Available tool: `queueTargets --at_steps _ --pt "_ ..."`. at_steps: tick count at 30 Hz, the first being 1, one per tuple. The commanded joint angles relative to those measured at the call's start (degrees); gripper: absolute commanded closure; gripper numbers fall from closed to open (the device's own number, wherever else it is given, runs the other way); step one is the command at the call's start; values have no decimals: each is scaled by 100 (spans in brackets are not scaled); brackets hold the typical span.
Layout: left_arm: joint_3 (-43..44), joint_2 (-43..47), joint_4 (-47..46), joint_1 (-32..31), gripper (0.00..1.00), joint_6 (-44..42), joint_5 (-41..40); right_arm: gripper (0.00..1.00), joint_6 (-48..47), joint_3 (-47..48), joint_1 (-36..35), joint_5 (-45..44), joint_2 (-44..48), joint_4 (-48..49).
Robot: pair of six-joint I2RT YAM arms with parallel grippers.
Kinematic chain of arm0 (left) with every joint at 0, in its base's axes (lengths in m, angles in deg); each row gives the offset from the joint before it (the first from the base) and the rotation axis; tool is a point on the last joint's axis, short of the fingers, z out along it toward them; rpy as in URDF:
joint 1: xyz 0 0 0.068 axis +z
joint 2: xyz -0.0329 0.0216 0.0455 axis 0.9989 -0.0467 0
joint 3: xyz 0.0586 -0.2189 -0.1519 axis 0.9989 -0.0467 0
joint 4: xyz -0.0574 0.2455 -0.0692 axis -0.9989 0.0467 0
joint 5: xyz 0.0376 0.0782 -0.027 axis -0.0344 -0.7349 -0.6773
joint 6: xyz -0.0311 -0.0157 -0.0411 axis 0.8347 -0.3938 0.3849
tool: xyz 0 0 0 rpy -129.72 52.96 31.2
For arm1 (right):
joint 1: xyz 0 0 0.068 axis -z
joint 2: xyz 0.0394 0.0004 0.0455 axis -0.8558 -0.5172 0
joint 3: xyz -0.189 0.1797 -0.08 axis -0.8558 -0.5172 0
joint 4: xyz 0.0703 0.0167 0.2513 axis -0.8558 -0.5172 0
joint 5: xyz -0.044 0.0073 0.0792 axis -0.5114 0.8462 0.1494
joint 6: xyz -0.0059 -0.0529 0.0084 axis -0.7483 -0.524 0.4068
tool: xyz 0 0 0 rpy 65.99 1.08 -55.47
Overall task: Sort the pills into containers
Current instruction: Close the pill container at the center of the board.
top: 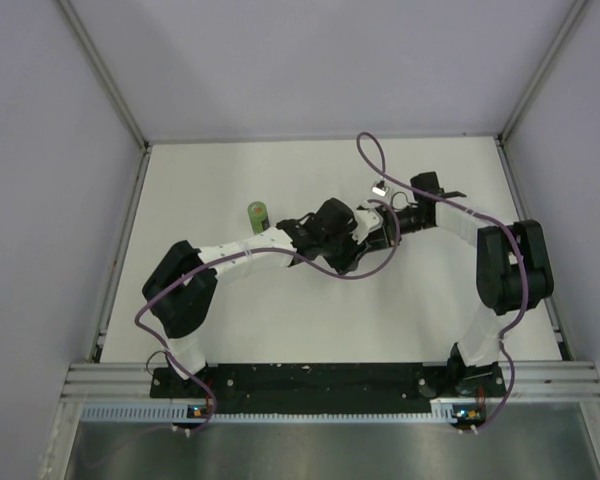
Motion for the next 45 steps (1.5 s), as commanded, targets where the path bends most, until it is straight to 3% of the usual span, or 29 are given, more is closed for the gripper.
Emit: queueTargets --at_steps 1,7,9,14,24,32,36,38,41,45 --pt "-17 215 -36 67 100 75 118 100 -408 189 75 134 323 -136" --pt "-8 223 -27 67 100 39 83 100 -592 329 110 266 235 -425" --pt "-8 215 -18 67 100 39 92 95 -645 356 110 222 235 -505" --pt "18 197 -18 67 100 30 109 98 -637 365 110 161 235 -505" --pt "-17 215 -27 67 100 4 118 61 -505 418 110 178 261 -514" --pt "-34 215 -18 67 100 4 118 56 -470 409 189 231 323 -514" --pt "-34 223 -27 67 100 22 118 63 -496 374 215 249 349 -514" --pt "-25 215 -27 67 100 22 127 73 -496 382 215 240 332 -514" --pt "1 223 -27 67 100 48 144 97 -505 365 215 214 332 -479" --pt "36 215 -27 67 100 83 197 100 -399 198 215 -93 533 -181"
